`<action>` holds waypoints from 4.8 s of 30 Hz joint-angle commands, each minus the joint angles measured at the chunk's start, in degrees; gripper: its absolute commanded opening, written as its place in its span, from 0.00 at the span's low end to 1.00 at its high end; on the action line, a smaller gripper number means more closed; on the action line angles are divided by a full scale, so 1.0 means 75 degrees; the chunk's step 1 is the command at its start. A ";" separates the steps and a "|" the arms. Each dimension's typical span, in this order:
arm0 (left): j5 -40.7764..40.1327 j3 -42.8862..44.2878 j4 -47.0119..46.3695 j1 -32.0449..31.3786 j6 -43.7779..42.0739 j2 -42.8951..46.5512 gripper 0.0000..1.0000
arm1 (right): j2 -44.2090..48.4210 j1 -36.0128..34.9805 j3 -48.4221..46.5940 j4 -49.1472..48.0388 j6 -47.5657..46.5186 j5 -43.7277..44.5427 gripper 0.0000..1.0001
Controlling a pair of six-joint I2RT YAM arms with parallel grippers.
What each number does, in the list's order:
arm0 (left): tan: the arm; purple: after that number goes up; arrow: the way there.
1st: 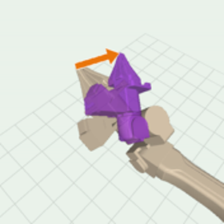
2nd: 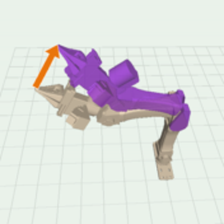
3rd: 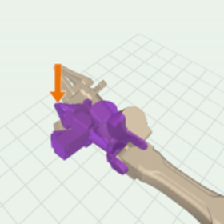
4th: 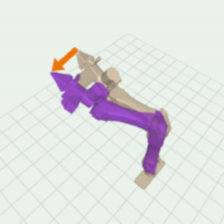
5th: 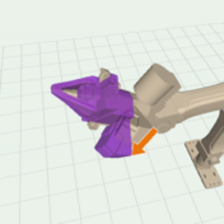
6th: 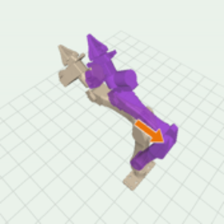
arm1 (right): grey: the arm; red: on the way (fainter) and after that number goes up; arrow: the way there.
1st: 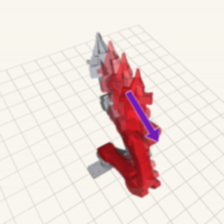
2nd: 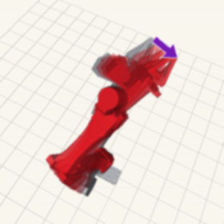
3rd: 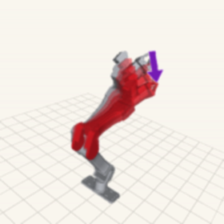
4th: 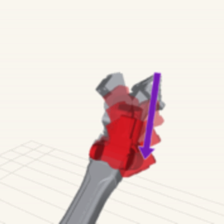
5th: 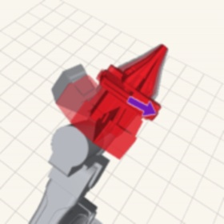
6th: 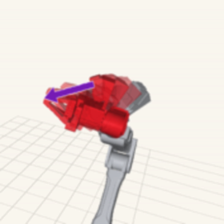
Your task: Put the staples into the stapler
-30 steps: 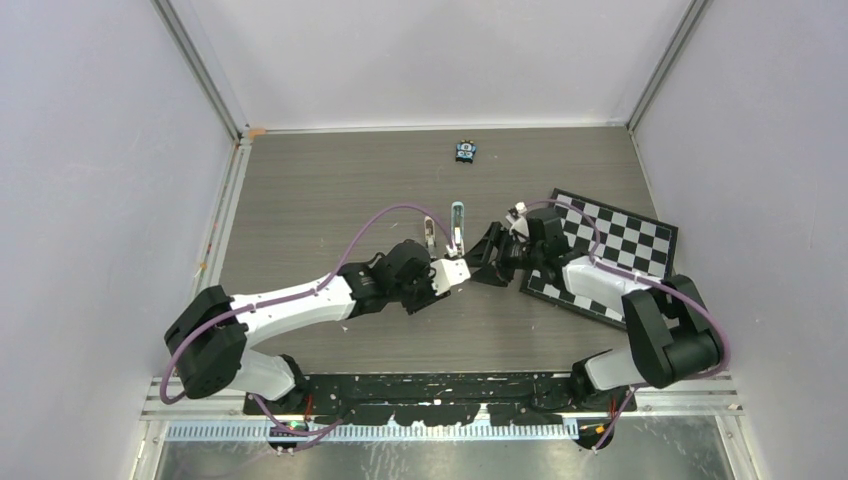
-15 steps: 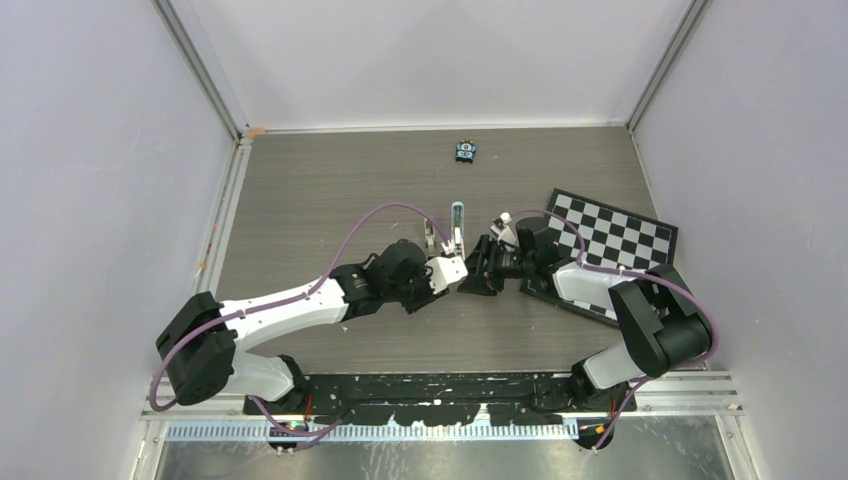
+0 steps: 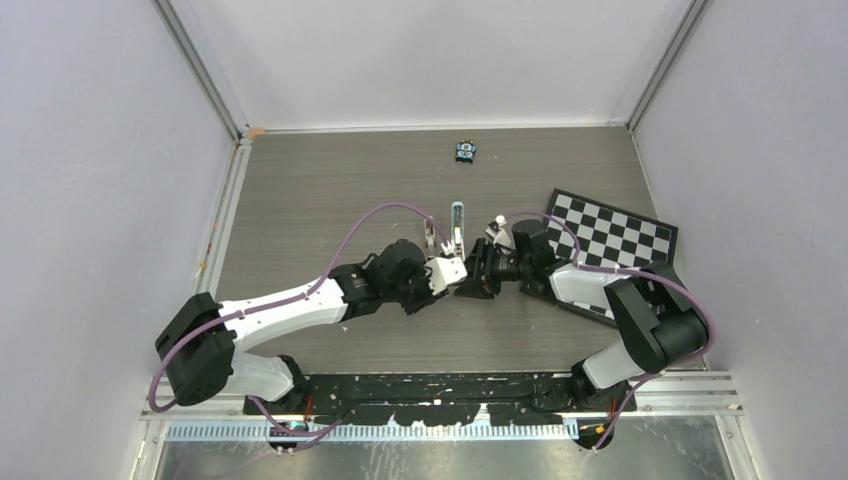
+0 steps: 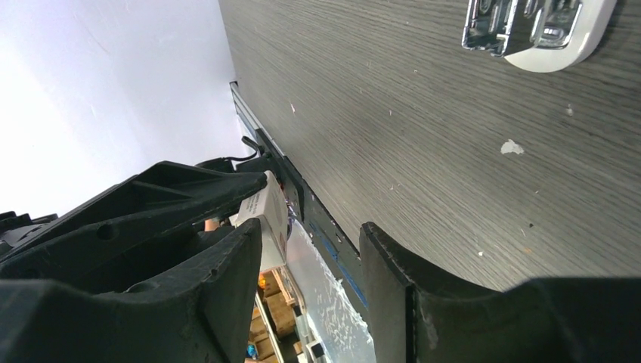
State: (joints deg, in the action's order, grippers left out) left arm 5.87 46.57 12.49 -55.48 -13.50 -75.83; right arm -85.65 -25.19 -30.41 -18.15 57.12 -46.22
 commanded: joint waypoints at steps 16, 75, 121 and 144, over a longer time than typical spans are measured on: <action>0.0525 -0.0062 -0.0610 0.0298 0.0280 0.0374 0.30 | -0.0182 -0.0250 -0.0087 -0.0533 -0.0172 -0.0318 0.54; 0.1290 -0.0048 -0.0950 0.0449 0.0289 0.0293 0.34 | -0.0770 -0.0719 -0.0156 -0.1154 -0.0368 -0.0800 0.48; 0.1057 -0.0150 -0.0644 0.0460 -0.0041 0.0465 0.32 | 0.0143 -0.1058 -0.1313 0.1403 -0.0177 0.0998 0.58; 0.0971 -0.0106 -0.0674 0.0460 -0.0023 0.0396 0.32 | -0.0217 -0.1060 -0.0908 0.0188 0.0320 0.0593 0.34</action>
State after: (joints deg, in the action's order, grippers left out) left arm 12.14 44.82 11.81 -51.99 -12.75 -73.80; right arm -87.00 -32.88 -37.82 -12.60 58.72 -41.91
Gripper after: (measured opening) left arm 0.336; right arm 0.354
